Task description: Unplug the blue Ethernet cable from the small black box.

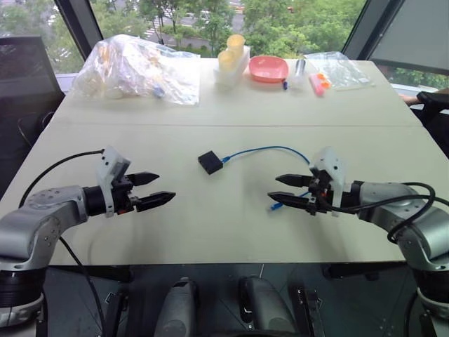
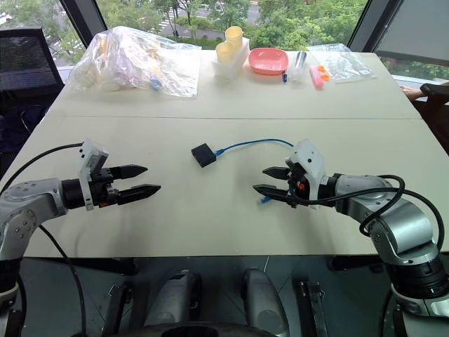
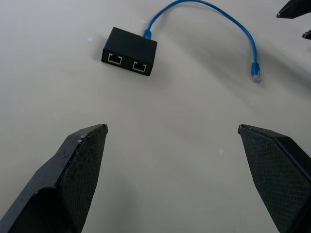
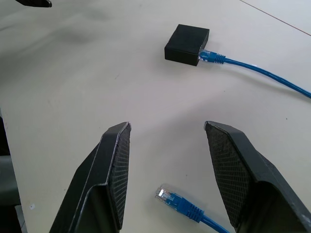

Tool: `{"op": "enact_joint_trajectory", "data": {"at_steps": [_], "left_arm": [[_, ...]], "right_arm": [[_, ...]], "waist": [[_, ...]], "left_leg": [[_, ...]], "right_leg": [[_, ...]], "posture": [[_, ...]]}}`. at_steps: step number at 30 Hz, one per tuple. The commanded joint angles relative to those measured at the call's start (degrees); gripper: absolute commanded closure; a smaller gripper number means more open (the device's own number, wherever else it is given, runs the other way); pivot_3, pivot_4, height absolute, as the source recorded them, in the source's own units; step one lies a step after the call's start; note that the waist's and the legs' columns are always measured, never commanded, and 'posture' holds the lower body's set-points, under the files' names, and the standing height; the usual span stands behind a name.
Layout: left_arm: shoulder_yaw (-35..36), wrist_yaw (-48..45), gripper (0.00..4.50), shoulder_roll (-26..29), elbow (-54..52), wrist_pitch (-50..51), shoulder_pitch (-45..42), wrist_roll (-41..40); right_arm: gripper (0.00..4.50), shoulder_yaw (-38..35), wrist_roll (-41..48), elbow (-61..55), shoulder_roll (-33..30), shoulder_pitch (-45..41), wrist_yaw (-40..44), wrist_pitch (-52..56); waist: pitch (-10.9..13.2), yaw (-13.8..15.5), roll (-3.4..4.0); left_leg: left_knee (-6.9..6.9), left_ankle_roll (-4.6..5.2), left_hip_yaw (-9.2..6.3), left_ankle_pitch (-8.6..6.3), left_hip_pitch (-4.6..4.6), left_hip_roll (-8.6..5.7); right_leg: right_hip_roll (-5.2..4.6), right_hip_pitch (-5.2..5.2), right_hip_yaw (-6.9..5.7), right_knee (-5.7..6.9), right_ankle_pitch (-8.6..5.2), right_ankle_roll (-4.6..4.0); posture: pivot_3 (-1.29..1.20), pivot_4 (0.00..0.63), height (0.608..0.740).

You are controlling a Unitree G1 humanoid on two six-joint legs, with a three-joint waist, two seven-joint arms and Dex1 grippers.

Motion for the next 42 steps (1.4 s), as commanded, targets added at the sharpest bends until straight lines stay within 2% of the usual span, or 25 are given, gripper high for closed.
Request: {"op": "enact_joint_trajectory", "data": {"at_steps": [1, 20, 28, 33, 38, 42], "left_arm": [[1.86, 0.14, 0.00, 0.40, -0.17, -1.23, -1.30, -0.59], [-2.43, -0.99, 0.00, 0.75, 6.07, -4.25, -6.87, 3.01], [-4.51, -2.81, 0.00, 1.09, 9.45, -6.77, -10.40, 5.59], [-5.44, -9.22, 0.00, 5.25, 11.62, -6.57, -12.91, 5.57], [-5.75, -16.21, 0.00, 10.88, 11.03, -5.45, -13.37, 4.37], [-3.51, -14.90, 0.00, 11.01, 8.12, -4.69, -10.92, 3.26]], "right_arm": [[1.99, -0.23, -0.33, 0.21, 0.30, -1.69, 0.21, -1.30], [1.99, 1.95, -4.69, 3.53, 1.93, -5.49, -0.38, -4.07], [1.99, 7.04, -10.81, 13.27, 4.35, -14.37, 1.74, -9.94], [1.99, 18.86, -22.58, 28.05, 8.08, -26.54, 6.71, -20.24], [1.99, 27.01, -31.90, 60.84, 19.23, -44.26, 14.26, -34.44], [1.99, 29.60, -39.01, 85.20, 26.41, -54.87, 15.10, -45.82]], "waist": [[0.00, -0.01, 0.00], [0.00, -0.05, 0.00], [0.00, -0.04, 0.00], [0.00, -0.52, 0.01], [0.02, -1.74, 0.04], [0.04, -1.70, 0.07]], "left_leg": [[0.00, 0.00, 0.00, 0.00, 0.00, 0.00], [0.03, 0.02, 0.01, -0.01, 0.03, 0.00], [0.05, 0.02, 0.03, -0.01, 0.05, -0.01], [0.05, 0.02, 0.05, -0.01, 0.05, 0.00], [0.05, 0.02, 0.08, -0.01, 0.12, 0.05], [0.00, 0.02, 0.07, -0.01, 0.11, 0.05]], "right_leg": [[0.00, 0.00, 0.00, 0.00, 0.00, 0.00], [0.03, 0.04, 0.00, 0.01, 0.03, 0.00], [0.04, 0.04, 0.00, 0.03, 0.05, 0.01], [0.07, 0.02, 0.00, 0.05, 0.05, 0.01], [0.14, -0.01, 0.02, 0.17, 0.09, -0.05], [0.13, -0.03, 0.01, 0.21, 0.18, 0.15]], "posture": [[0.00, 0.150, 0.740], [0.00, 0.150, 0.740], [0.00, 0.150, 0.740], [0.00, 0.150, 0.740], [0.00, 0.150, 0.740], [0.00, 0.150, 0.740]]}}
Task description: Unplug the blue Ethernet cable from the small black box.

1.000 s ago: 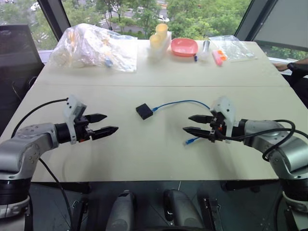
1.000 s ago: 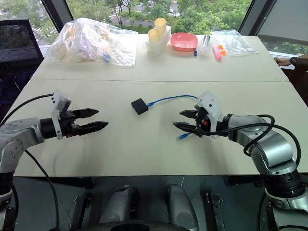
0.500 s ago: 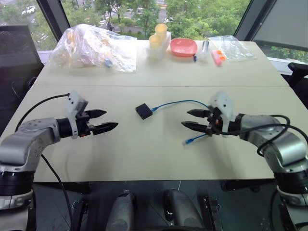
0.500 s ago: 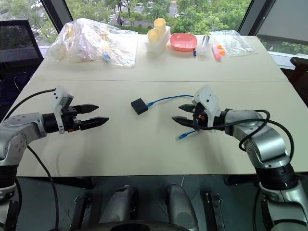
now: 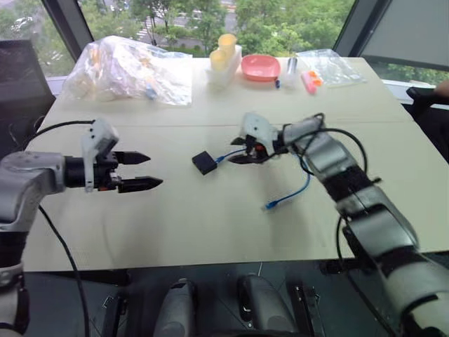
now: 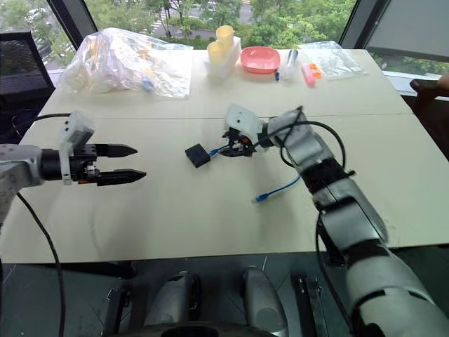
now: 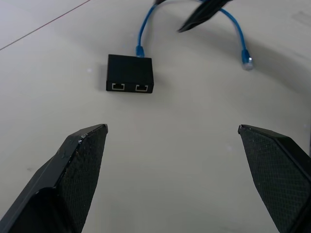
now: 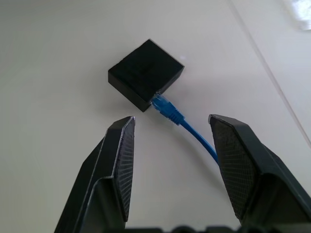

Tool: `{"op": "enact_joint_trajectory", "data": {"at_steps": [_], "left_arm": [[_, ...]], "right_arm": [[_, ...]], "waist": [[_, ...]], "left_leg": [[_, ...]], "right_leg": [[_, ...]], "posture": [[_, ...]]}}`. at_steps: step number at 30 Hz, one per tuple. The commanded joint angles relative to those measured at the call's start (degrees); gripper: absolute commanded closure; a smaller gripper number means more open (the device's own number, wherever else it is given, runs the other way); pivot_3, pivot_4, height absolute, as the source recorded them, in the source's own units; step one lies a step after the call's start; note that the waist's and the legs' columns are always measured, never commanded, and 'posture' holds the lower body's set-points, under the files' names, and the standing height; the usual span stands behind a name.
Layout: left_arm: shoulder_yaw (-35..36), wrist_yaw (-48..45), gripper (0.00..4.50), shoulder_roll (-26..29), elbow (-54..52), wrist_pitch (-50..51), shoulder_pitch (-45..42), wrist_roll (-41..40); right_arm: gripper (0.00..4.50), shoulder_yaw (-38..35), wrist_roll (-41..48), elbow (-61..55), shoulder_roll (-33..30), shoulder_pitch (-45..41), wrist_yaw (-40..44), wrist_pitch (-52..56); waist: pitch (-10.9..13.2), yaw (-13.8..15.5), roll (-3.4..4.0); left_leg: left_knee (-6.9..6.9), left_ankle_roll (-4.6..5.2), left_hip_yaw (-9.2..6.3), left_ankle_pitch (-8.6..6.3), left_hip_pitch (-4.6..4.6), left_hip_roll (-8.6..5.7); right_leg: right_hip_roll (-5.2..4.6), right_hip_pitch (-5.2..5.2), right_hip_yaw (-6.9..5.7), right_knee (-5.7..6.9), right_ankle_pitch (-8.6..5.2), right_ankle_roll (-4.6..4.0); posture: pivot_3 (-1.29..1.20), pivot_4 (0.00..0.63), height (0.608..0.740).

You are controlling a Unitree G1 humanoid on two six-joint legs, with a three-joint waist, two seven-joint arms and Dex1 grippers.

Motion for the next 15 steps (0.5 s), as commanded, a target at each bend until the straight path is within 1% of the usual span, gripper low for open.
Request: {"op": "enact_joint_trajectory", "data": {"at_steps": [1, 4, 8, 10, 13, 15], "left_arm": [[3.45, 1.77, 0.00, -0.32, -4.00, 1.22, 2.19, -1.99], [6.67, 5.92, 0.00, -2.31, -8.67, 2.82, 6.67, -3.57], [10.24, 12.28, 0.00, -5.65, -14.57, 5.34, 11.90, -5.47], [12.32, 15.20, 0.00, -7.18, -17.83, 6.68, 15.21, -6.52], [14.18, 17.47, 0.00, -7.68, -20.58, 7.79, 18.24, -7.34], [16.06, 18.55, 0.00, -7.23, -22.13, 8.54, 20.42, -7.86]], "right_arm": [[1.99, 0.96, -6.11, 16.70, 3.85, -6.84, 0.47, -9.38], [1.99, 2.76, -11.59, 25.32, 6.55, -9.47, 0.18, -13.42], [1.99, 2.37, -15.85, 30.20, 9.62, -9.69, -3.97, -13.74], [1.99, 0.79, -16.33, 31.41, 11.87, -9.36, -6.60, -12.13], [1.99, -1.77, -16.65, 32.07, 13.80, -9.13, -9.19, -10.33], [2.52, -2.42, -17.46, 32.20, 14.58, -8.95, -7.70, -9.67]], "waist": [[0.00, 0.09, 0.00], [0.00, 0.05, 0.00], [-0.02, -0.07, -0.03], [-0.04, -0.19, -0.06], [-0.04, -0.88, -0.06], [-0.04, -1.38, -0.06]], "left_leg": [[-0.02, 0.00, -0.03, 0.00, -0.03, 0.00], [-0.03, -0.01, -0.02, -0.01, -0.10, 0.00], [-0.02, -0.02, -0.03, -0.01, -0.02, -0.02], [-0.02, -0.03, -0.01, -0.01, 0.36, -0.01], [-0.20, -0.05, -0.05, -0.01, 1.15, 0.10], [-0.29, -0.07, -0.06, 0.00, 1.59, 0.29]], "right_leg": [[-0.01, -0.02, -0.01, 0.00, 0.00, 0.01], [-0.08, -0.07, -0.01, 0.01, 0.01, 0.02], [-0.14, -0.06, 0.00, 0.14, 0.02, 0.02], [-0.17, 0.15, 0.04, 0.35, 0.01, 0.01], [-0.12, 0.77, 0.05, 0.36, -0.24, -0.43], [-0.09, 1.07, 0.10, 0.40, -0.23, -0.54]], "posture": [[0.00, 0.150, 0.740], [0.00, 0.150, 0.740], [0.00, 0.150, 0.740], [0.00, 0.150, 0.740], [0.00, 0.150, 0.740], [0.00, 0.150, 0.740]]}}
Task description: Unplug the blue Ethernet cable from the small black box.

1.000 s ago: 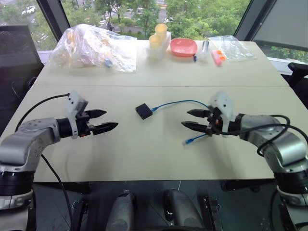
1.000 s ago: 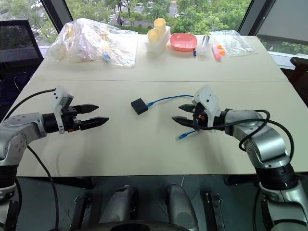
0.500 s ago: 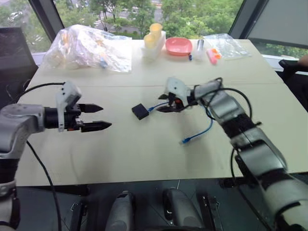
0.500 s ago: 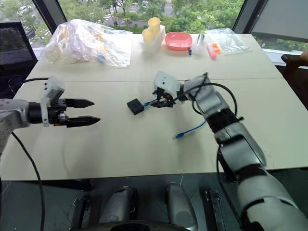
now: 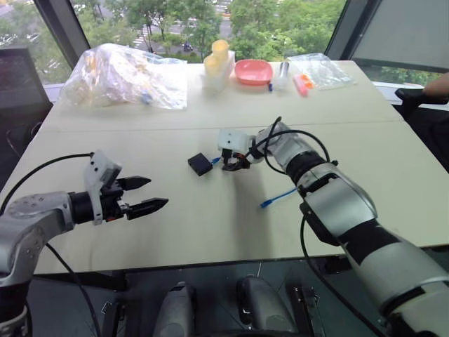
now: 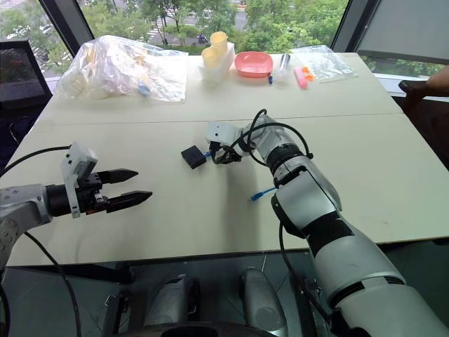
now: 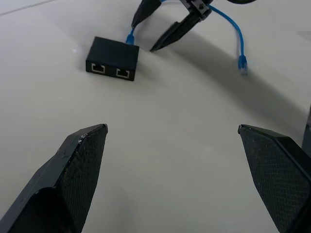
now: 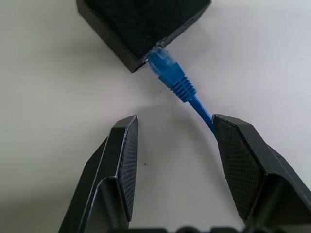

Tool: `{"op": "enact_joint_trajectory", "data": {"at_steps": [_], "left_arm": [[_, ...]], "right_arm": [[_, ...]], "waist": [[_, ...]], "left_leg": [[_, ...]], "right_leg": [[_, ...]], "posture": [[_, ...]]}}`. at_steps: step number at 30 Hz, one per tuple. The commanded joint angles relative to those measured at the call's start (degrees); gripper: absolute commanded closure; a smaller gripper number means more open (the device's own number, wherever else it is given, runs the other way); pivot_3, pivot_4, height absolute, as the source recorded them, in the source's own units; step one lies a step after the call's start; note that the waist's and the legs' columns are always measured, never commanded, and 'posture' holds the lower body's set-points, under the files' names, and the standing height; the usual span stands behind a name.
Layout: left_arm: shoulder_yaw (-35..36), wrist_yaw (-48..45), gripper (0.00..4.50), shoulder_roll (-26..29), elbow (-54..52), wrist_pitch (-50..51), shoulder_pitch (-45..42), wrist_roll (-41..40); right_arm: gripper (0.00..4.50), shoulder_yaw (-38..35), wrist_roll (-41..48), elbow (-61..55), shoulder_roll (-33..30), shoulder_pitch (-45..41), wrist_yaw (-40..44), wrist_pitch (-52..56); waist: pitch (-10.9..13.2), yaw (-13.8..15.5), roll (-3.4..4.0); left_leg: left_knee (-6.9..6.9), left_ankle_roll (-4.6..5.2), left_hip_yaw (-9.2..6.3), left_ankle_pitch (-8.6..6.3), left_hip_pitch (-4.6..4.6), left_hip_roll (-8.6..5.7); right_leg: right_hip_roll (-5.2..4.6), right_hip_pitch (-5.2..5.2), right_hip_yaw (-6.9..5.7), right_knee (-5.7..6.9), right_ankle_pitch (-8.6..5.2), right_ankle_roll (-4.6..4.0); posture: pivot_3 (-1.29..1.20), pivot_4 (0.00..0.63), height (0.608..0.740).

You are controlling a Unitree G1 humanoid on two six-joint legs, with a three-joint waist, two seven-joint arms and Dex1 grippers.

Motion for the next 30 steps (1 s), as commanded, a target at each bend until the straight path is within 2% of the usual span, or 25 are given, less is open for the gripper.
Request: {"op": "enact_joint_trajectory", "data": {"at_steps": [1, 4, 9, 11, 14, 18, 21, 25, 30], "left_arm": [[4.87, 1.83, 0.00, 0.93, -3.81, 1.39, 1.88, -2.10], [6.49, 2.30, 0.00, 1.49, -4.70, 2.14, 3.30, -3.10], [6.51, 2.94, 0.00, 2.01, -4.40, 2.08, 3.31, -3.53], [5.90, 3.08, 0.00, 2.15, -3.97, 1.90, 2.85, -3.53], [5.05, 2.38, 0.00, 2.57, -2.91, 1.47, 2.36, -3.49], [2.08, 1.44, 0.00, 2.91, -0.16, 0.20, -0.34, -2.27], [-0.37, 1.37, 0.00, 2.56, 1.72, -0.59, -3.60, -1.47], [-1.23, 1.91, 0.00, 2.18, 1.81, -0.84, -4.45, -1.27], [3.09, 4.53, 0.00, 1.65, -2.83, 0.64, 1.47, -2.87]], "right_arm": [[2.82, -1.33, -1.70, 1.16, 1.60, 0.77, 1.69, 1.39], [4.40, -2.49, -2.28, 1.01, 1.93, 0.31, 1.40, 0.91], [4.47, -5.85, -1.80, 0.75, 2.02, -1.72, -1.33, 0.13], [4.47, -7.42, -1.08, 0.54, 1.29, -2.61, 0.60, -0.26], [3.64, -6.74, -2.74, 0.25, -0.25, -2.97, 5.42, -2.17], [1.71, -4.17, -6.98, -0.05, -1.79, -3.64, 2.00, -6.94], [0.05, -5.10, -7.26, 0.07, -1.29, -4.84, 0.29, -7.52], [0.05, -5.94, -7.62, 0.50, 0.77, -5.49, -3.52, -6.65], [0.05, -6.71, -8.36, 0.97, 3.80, -4.23, -10.55, -5.26]], "waist": [[0.00, -0.44, -0.01], [0.00, -0.46, 0.00], [0.00, -0.39, 0.00], [0.01, -0.36, 0.02], [0.02, -0.30, 0.03], [0.03, -0.30, 0.04], [0.04, -0.46, 0.03], [0.05, -0.66, 0.02], [0.05, -0.46, 0.03]], "left_leg": [[-0.10, -0.03, 0.00, 0.02, 0.12, 0.00], [-0.30, -0.09, 0.01, 0.08, 0.25, -0.01], [-0.46, -0.10, 0.03, 0.08, 0.15, -0.01], [-0.49, -0.10, 0.04, 0.08, 0.07, 0.00], [-0.55, -0.11, 0.10, 0.08, 0.01, -0.01], [-0.62, -0.12, 0.14, 0.07, -0.02, -0.04], [-0.63, -0.12, 0.14, 0.07, -0.03, -0.03], [-0.66, -0.12, 0.15, 0.07, -0.02, 0.01], [-0.81, -0.12, 0.14, 0.07, -0.06, 0.15]], "right_leg": [[0.02, 0.07, 0.03, 0.00, 0.02, -0.04], [0.20, 0.01, 0.13, 0.03, 0.08, -0.16], [0.26, -0.20, 0.13, 0.05, 0.02, -0.26], [0.25, -0.27, 0.13, 0.04, 0.02, -0.25], [0.23, -0.33, 0.13, 0.01, 0.02, -0.23], [0.20, -0.34, 0.11, -0.07, -0.01, -0.20], [0.20, -0.37, 0.12, -0.06, -0.01, -0.20], [0.27, -0.42, 0.12, -0.01, 0.00, -0.19], [0.22, -0.55, 0.14, 0.00, -0.01, -0.21]], "posture": [[0.00, 0.150, 0.740], [0.00, 0.150, 0.740], [0.00, 0.150, 0.740], [0.00, 0.150, 0.740], [0.00, 0.150, 0.740], [0.00, 0.150, 0.740], [0.00, 0.150, 0.740], [0.00, 0.150, 0.740], [0.00, 0.150, 0.740]]}}
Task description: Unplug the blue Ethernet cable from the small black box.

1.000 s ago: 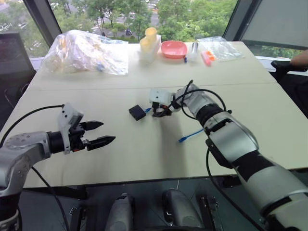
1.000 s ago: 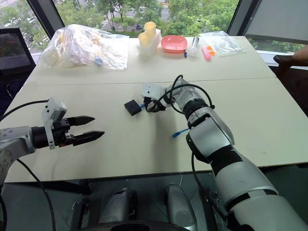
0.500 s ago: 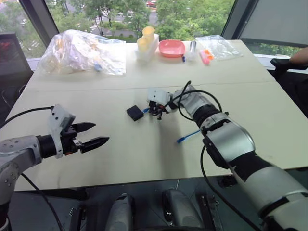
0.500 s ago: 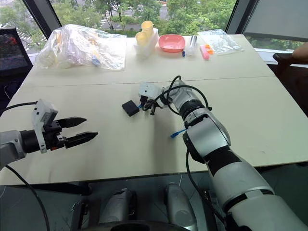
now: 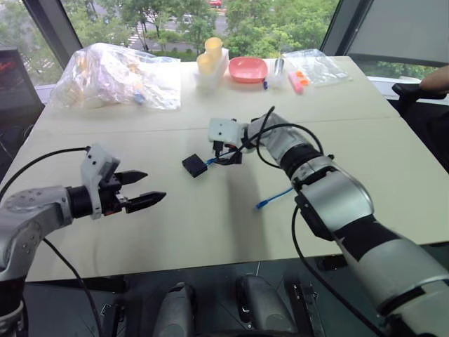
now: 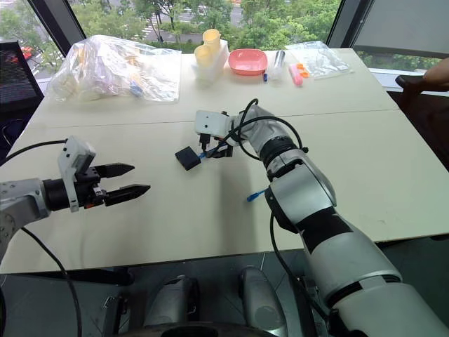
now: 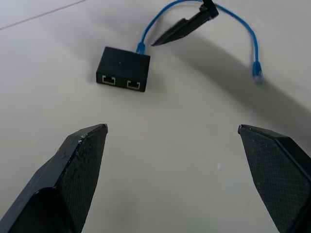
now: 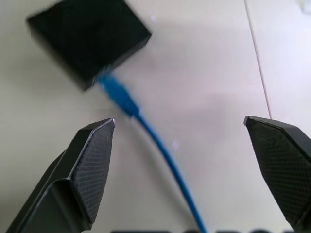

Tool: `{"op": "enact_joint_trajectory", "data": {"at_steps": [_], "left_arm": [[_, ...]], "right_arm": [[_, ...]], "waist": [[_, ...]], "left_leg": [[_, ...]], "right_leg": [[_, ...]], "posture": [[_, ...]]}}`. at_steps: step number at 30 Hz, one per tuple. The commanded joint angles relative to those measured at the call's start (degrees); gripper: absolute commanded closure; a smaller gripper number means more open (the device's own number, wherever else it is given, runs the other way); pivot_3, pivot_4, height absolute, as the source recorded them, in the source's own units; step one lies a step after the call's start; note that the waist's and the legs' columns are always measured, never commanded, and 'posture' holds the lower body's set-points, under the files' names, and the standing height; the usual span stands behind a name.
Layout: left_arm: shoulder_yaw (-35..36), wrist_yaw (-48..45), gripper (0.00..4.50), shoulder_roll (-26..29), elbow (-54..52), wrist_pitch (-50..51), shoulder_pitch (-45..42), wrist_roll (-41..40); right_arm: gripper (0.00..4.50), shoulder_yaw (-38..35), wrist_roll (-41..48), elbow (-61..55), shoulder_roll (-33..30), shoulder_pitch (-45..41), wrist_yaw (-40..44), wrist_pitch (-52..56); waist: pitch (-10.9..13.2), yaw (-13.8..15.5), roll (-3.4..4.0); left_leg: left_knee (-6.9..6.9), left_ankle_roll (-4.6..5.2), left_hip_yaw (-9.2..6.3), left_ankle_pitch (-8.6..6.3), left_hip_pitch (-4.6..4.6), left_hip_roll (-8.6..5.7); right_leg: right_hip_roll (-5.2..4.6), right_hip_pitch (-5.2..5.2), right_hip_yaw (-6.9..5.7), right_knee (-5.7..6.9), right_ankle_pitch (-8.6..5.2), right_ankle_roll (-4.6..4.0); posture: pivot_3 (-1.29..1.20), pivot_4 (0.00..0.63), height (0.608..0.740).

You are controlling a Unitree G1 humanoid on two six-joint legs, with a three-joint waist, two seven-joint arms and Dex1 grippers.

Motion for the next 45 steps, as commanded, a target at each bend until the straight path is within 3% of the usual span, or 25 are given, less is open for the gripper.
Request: {"op": "enact_joint_trajectory", "data": {"at_steps": [1, 7, 17, 24, 36, 39, 45], "left_arm": [[5.12, 2.04, 0.00, -0.36, -4.50, 1.10, 3.48, -1.78], [8.09, 3.47, 0.00, -0.27, -5.44, 1.59, 6.24, -2.87], [2.43, 3.27, 0.00, -0.14, -1.29, -0.32, 0.52, -0.23], [0.07, 3.02, 0.00, -0.68, 0.21, -1.74, -0.92, 1.10], [0.77, 4.36, 0.00, -1.51, -0.36, -2.86, 0.11, 3.12], [3.56, 5.37, 0.00, -1.54, -1.95, -2.16, 2.74, 2.36], [4.09, 6.57, 0.00, -1.89, -2.62, -1.78, 2.94, 2.22]], "right_arm": [[0.05, -0.52, -0.96, -0.04, 1.45, 0.06, -5.05, -0.65], [0.05, 2.72, -4.75, -0.10, 2.73, 4.16, -7.43, -6.08], [0.05, 2.63, -4.39, 0.03, 0.38, 7.19, 7.31, -2.11], [0.05, -1.94, -0.28, -0.48, -0.47, 6.85, 11.06, 2.22], [0.05, -1.96, -2.86, 0.08, 3.36, 7.55, -6.64, 4.31], [0.85, 3.82, -8.64, 0.17, 3.86, 8.93, -12.61, 0.64], [3.87, 11.85, -14.94, 0.66, 4.69, 12.30, -13.47, -4.00]], "waist": [[0.00, 0.17, 0.00], [-0.02, 0.23, -0.02], [-0.10, 0.23, -0.08], [-0.13, 0.16, -0.12], [-0.13, -0.78, -0.13], [-0.13, -1.48, -0.12], [-0.35, -1.28, -0.06]], "left_leg": [[-0.01, 0.00, 0.00, 0.00, -0.04, 0.02], [0.02, -0.01, -0.02, 0.00, -0.13, 0.01], [0.01, 0.00, -0.02, -0.01, 0.17, -0.01], [0.02, 0.00, -0.03, 0.00, 0.23, 0.03], [0.06, 0.00, -0.02, 0.00, 0.28, 0.14], [0.06, 0.00, -0.07, 0.00, 0.30, 0.17], [0.08, -0.02, -0.19, -0.01, 0.57, 0.15]], "right_leg": [[-0.01, -0.03, 0.00, 0.00, 0.00, -0.01], [-0.09, -0.08, -0.03, -0.05, -0.03, -0.06], [0.00, 0.23, -0.04, -0.07, -0.08, -0.11], [0.03, 0.28, -0.04, -0.04, -0.08, -0.11], [0.04, 0.26, 0.02, -0.03, -0.04, -0.24], [0.03, 0.27, 0.02, -0.02, -0.04, -0.28], [-0.05, 0.30, 0.00, -0.15, -0.04, -0.36]], "posture": [[0.00, 0.150, 0.740], [0.00, 0.150, 0.740], [0.00, 0.150, 0.740], [0.00, 0.150, 0.740], [0.00, 0.150, 0.740], [0.00, 0.150, 0.740], [0.00, 0.150, 0.740]]}}
